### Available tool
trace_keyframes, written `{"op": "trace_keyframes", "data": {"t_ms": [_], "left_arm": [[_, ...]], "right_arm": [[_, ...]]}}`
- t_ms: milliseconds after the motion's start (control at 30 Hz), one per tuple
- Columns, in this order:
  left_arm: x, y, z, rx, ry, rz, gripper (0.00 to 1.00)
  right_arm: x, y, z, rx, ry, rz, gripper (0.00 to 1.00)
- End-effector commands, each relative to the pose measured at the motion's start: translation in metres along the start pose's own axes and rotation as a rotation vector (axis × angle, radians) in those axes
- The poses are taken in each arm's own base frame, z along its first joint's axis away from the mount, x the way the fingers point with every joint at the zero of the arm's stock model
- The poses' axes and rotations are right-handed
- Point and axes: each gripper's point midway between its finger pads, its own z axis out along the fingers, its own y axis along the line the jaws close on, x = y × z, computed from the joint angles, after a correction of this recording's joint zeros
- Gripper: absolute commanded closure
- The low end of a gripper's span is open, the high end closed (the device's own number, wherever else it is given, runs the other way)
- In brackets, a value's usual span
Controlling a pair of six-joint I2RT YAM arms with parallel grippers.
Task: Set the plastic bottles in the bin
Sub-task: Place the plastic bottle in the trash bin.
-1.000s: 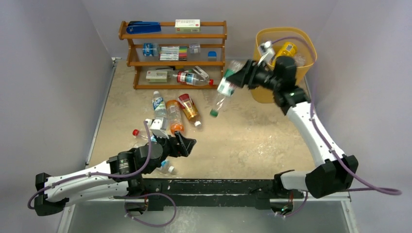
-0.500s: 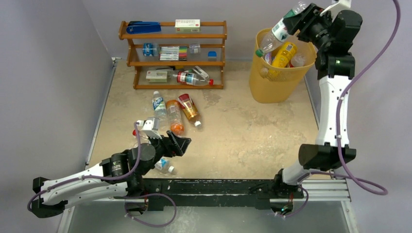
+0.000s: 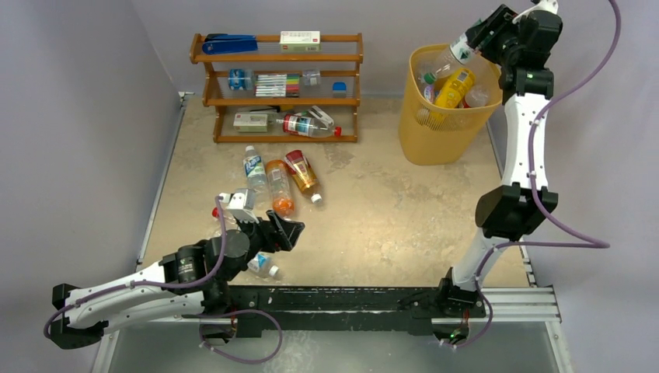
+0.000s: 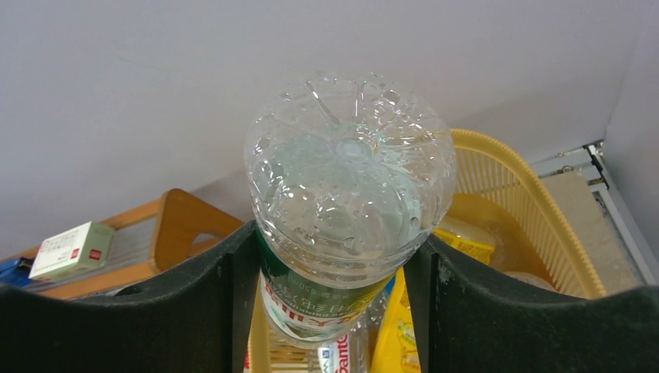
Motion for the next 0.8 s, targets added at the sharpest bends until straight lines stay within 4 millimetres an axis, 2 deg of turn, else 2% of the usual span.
{"op": "trace_keyframes", "data": {"t_ms": [0, 100, 167, 233, 600, 767], "left_arm": [[-0.007, -0.005, -0.001, 0.005, -0.022, -0.022, 0.18], [-0.007, -0.005, 0.001, 0.001, -0.022, -0.021, 0.18], [-0.005, -0.006, 0.002, 0.0, -0.017, -0.018, 0.18], [-0.003, -0.006, 0.004, -0.003, -0.012, -0.014, 0.18], [0.004, -0.014, 0.012, 0.008, 0.009, -0.012, 0.18], [0.002, -0.013, 0.014, -0.006, -0.003, -0.013, 0.18]], "right_arm": [[-0.029, 0.011, 0.003, -0.04, -0.091, -0.034, 0.32], [-0.004, 0.001, 0.014, -0.028, -0.015, -0.025, 0.15], [0.006, -0.004, 0.014, -0.015, 0.014, -0.027, 0.11], [0.006, -0.005, 0.009, -0.007, 0.013, -0.035, 0.09], [-0.026, 0.008, -0.027, 0.011, -0.03, -0.091, 0.07], [-0.038, 0.028, -0.055, -0.042, -0.05, -0.089, 0.07]]}}
